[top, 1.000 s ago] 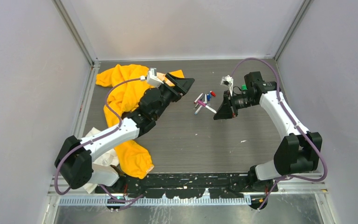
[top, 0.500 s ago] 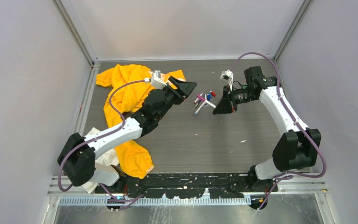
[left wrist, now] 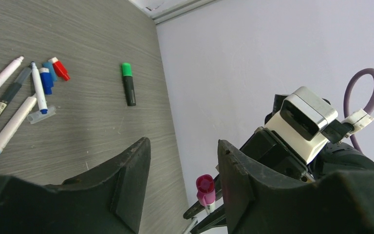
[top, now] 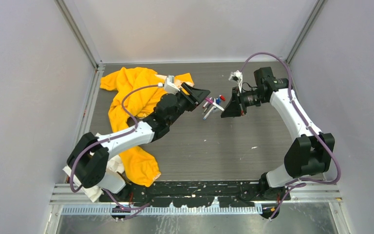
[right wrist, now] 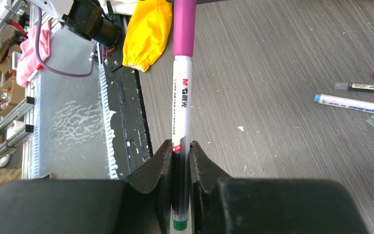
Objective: Insert the pens into the pen caps
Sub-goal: Press the pen cap onto the pen.
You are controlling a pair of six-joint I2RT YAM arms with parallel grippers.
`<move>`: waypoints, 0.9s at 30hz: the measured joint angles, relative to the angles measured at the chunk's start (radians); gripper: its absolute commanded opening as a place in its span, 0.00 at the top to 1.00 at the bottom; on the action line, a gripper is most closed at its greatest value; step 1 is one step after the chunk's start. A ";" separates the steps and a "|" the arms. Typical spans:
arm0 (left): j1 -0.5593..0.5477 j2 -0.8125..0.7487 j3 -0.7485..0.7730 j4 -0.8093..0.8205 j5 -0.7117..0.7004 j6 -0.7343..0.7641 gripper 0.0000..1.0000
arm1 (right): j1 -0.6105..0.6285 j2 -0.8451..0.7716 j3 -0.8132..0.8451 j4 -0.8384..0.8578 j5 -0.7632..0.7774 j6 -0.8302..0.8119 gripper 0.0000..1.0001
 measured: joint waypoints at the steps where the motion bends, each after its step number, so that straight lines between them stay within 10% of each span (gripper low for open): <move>1: 0.000 0.004 0.000 0.002 0.005 -0.003 0.48 | 0.000 0.001 0.000 0.001 0.000 0.004 0.99; 27: 0.000 0.042 0.008 0.068 0.044 -0.039 0.99 | 0.030 0.009 -0.018 0.140 0.061 0.166 0.99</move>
